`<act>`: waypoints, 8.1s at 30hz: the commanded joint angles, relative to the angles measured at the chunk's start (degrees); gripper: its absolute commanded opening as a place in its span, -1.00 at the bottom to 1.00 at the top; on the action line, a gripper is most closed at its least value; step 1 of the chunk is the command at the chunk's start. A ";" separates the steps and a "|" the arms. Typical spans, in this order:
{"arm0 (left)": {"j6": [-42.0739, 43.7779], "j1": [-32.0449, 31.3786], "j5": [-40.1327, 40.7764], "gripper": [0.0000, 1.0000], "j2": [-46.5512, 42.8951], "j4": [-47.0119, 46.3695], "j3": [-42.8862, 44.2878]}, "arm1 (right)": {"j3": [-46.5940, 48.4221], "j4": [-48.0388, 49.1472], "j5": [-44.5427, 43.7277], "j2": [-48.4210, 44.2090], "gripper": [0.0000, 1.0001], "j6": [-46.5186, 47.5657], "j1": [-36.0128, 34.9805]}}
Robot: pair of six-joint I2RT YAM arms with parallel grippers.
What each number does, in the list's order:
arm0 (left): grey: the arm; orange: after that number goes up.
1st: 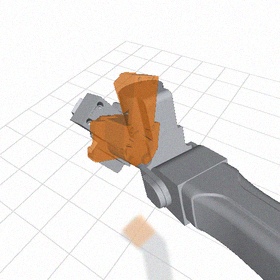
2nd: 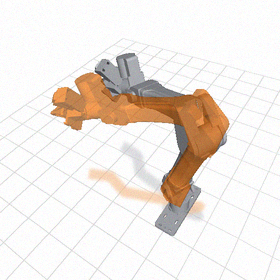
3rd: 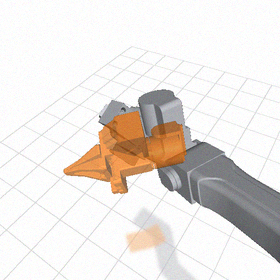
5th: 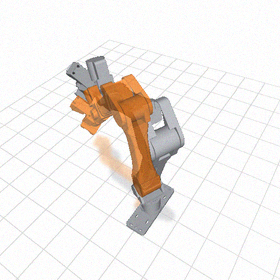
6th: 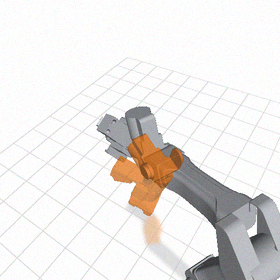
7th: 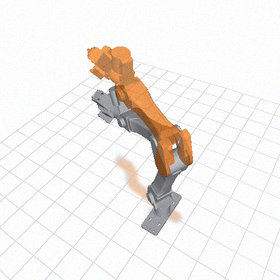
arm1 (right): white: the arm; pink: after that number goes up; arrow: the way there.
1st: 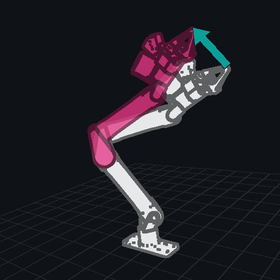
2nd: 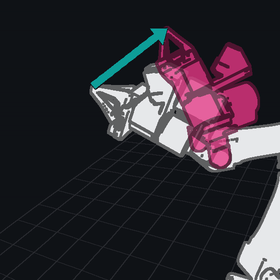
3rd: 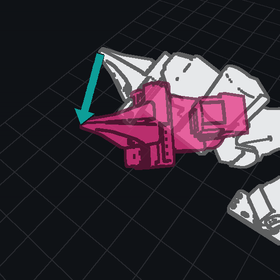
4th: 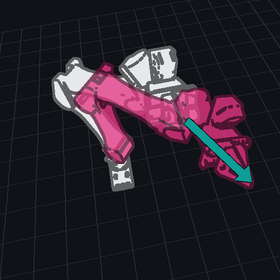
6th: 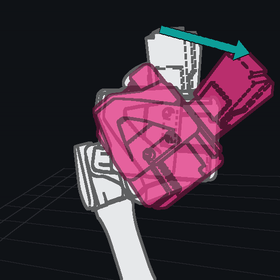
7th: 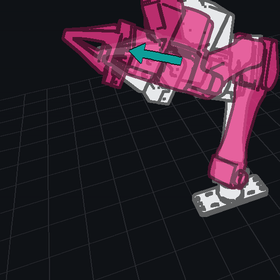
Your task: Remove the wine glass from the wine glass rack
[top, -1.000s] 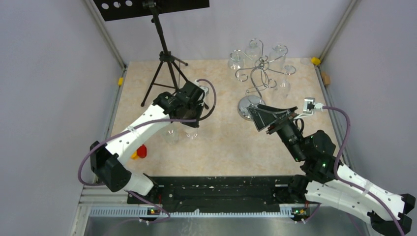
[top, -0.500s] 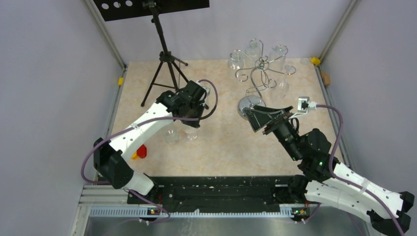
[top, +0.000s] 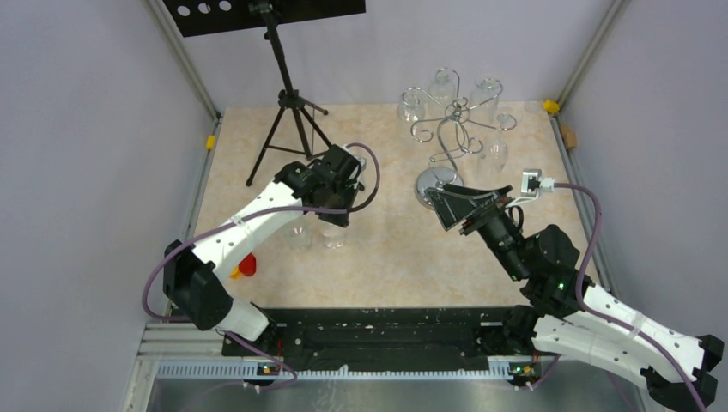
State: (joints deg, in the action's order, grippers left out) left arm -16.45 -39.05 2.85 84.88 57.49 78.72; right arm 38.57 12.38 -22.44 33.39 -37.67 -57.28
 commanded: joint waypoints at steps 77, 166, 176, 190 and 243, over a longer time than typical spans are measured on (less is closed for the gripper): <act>-5.70 1.42 -13.46 0.97 -32.77 -25.48 -11.14 | 35.00 -28.90 32.84 34.12 -0.40 -15.50 63.38; -8.81 1.43 -17.42 0.97 -35.63 -33.57 -13.04 | 26.87 -31.03 15.61 10.10 -1.00 -26.91 62.51; -12.89 -0.46 -31.12 0.97 -30.85 -52.12 -17.89 | 17.83 -38.71 29.70 -9.26 -1.00 -32.30 62.46; -4.63 -13.13 -35.18 0.85 -17.61 -74.16 -25.10 | -0.40 -36.58 47.27 -27.74 -1.00 -50.60 62.46; 14.03 -20.19 -43.60 -1.00 -0.85 -87.19 -10.31 | 0.74 -25.09 62.86 -22.03 0.34 -49.91 62.46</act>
State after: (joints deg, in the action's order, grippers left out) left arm 1.50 -59.05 -46.04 87.07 -22.83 67.59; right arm 35.70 -12.21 40.56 9.91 -94.00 5.41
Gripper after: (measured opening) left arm 0.078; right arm 0.581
